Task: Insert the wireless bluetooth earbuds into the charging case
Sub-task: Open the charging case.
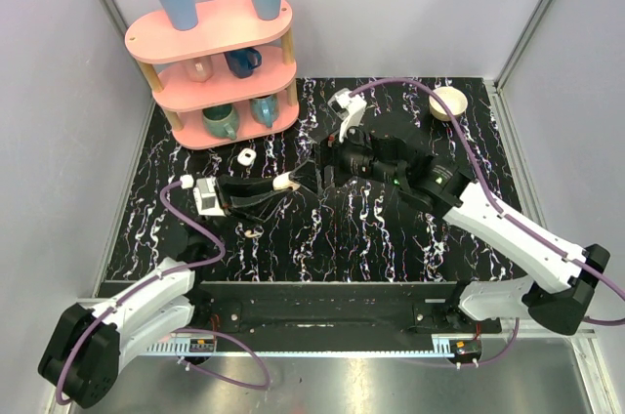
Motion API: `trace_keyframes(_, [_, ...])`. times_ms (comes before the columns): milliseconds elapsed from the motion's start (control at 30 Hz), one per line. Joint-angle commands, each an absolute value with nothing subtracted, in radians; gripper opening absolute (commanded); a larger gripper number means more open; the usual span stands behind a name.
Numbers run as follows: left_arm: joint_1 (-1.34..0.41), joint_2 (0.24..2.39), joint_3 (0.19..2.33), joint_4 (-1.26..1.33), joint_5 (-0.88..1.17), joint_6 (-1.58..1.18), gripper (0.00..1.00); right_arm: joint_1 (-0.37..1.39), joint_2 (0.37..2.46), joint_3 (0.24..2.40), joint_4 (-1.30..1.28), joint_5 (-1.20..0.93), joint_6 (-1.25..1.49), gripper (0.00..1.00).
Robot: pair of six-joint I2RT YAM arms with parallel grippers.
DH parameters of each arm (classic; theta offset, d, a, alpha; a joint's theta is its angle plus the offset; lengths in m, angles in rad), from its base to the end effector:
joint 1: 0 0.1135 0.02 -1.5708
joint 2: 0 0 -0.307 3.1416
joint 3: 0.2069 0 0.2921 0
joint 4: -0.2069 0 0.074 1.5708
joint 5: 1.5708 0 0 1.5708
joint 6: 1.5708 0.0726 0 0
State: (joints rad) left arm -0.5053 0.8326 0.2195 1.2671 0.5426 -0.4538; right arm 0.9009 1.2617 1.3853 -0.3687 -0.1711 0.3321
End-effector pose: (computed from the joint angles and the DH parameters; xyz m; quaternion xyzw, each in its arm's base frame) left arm 0.1479 -0.1247 0.3080 0.2512 0.4200 -0.5038 0.7118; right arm 0.2040 0.2774 0.4654 -0.2708 0.7391 0.4094 0.4613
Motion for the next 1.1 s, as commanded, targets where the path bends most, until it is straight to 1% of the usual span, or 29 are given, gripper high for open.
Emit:
trace_keyframes(0, [-0.505,0.813,0.23,1.516,0.554,-0.436,0.0,0.897,1.273,1.425,-0.377,-0.212,0.342,0.89])
trace_keyframes(300, [-0.505,0.807,0.241,1.483,0.543,-0.407,0.0,0.897,1.296,1.434,-0.391,-0.276,0.331,0.86])
trace_keyframes(500, [-0.505,0.807,0.25,1.482,0.557,-0.41,0.0,0.897,1.305,1.437,-0.397,-0.25,0.322,0.85])
trace_keyframes(733, [-0.505,0.824,0.265,1.529,0.633,-0.478,0.0,0.899,1.313,1.437,-0.377,-0.195,0.313,0.85])
trace_keyframes(1067, [-0.506,0.796,0.278,1.511,0.69,-0.488,0.0,0.897,1.338,1.454,-0.361,-0.173,0.307,0.85])
